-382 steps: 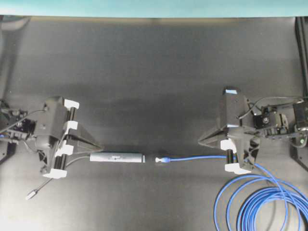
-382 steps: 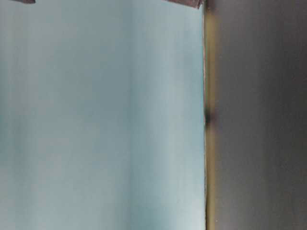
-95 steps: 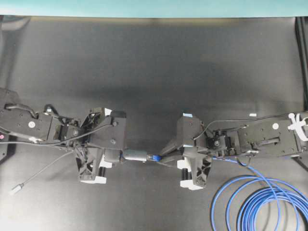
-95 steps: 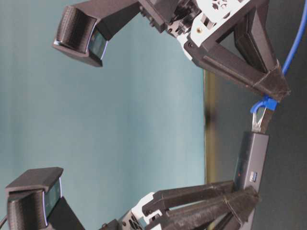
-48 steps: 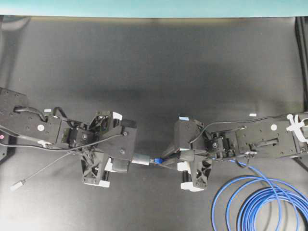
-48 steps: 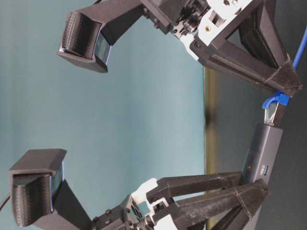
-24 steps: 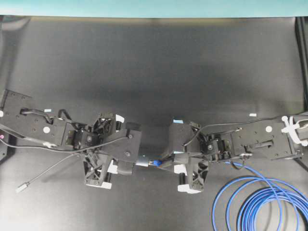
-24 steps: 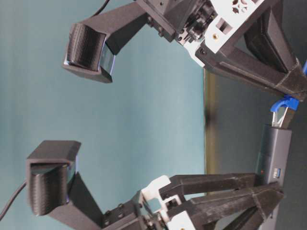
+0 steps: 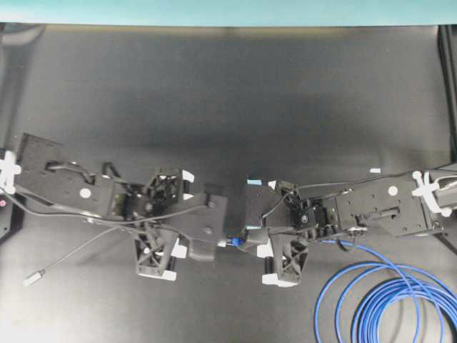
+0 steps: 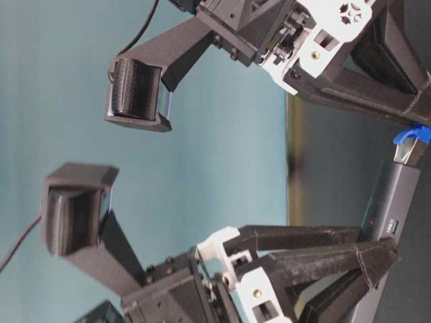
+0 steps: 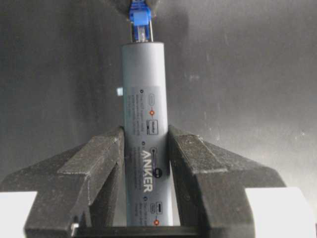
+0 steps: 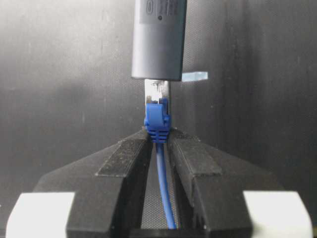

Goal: Insert the LAN cable into the hub.

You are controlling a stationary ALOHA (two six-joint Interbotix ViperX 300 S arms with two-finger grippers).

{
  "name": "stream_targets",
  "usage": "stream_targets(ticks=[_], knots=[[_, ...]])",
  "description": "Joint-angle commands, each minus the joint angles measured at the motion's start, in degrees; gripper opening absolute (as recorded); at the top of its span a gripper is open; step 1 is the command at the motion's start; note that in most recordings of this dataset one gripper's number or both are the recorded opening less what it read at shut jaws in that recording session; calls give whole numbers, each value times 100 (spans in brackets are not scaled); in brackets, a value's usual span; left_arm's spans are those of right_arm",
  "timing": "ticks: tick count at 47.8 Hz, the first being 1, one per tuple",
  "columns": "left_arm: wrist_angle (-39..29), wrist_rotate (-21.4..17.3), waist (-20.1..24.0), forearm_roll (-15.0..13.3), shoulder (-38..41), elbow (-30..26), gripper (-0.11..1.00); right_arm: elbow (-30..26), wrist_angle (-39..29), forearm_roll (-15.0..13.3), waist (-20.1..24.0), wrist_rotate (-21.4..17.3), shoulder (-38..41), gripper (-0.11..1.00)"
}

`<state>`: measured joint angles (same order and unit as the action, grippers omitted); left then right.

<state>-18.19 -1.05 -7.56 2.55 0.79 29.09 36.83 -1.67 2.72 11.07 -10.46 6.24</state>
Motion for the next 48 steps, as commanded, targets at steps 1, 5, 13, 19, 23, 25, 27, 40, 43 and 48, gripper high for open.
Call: stream_targets(ticks=[1, 5, 13, 19, 23, 25, 27, 40, 43, 48], knots=[[-132, -88, -26, 18, 9, -264, 28, -185, 229, 18, -132, -35, -35, 12], [-211, -123, -18, 18, 35, -308, 28, -202, 316, 44, -167, -44, -35, 12], [-202, -123, -18, 18, 44, -325, 28, -246, 413, 53, -193, -44, -18, 12], [-202, -123, 18, 26, 44, -343, 28, -264, 360, 62, -202, -44, -9, 12], [-220, -123, 62, 18, 62, -422, 28, -264, 343, 79, -202, -44, -9, 12], [-237, -141, 79, 18, 97, -475, 28, -272, 369, 88, -211, -44, -9, 12], [-246, -149, 79, 18, 114, -519, 28, -281, 378, 97, -220, -53, -9, 12], [-378, -176, 97, 53, 272, -703, 28, -369, 492, 105, -308, -44, 26, 12], [-378, -167, 97, 53, 255, -642, 28, -360, 492, 105, -308, -44, 18, 12], [-334, -158, 88, 62, 211, -475, 28, -272, 483, 105, -290, -44, -26, 12]])
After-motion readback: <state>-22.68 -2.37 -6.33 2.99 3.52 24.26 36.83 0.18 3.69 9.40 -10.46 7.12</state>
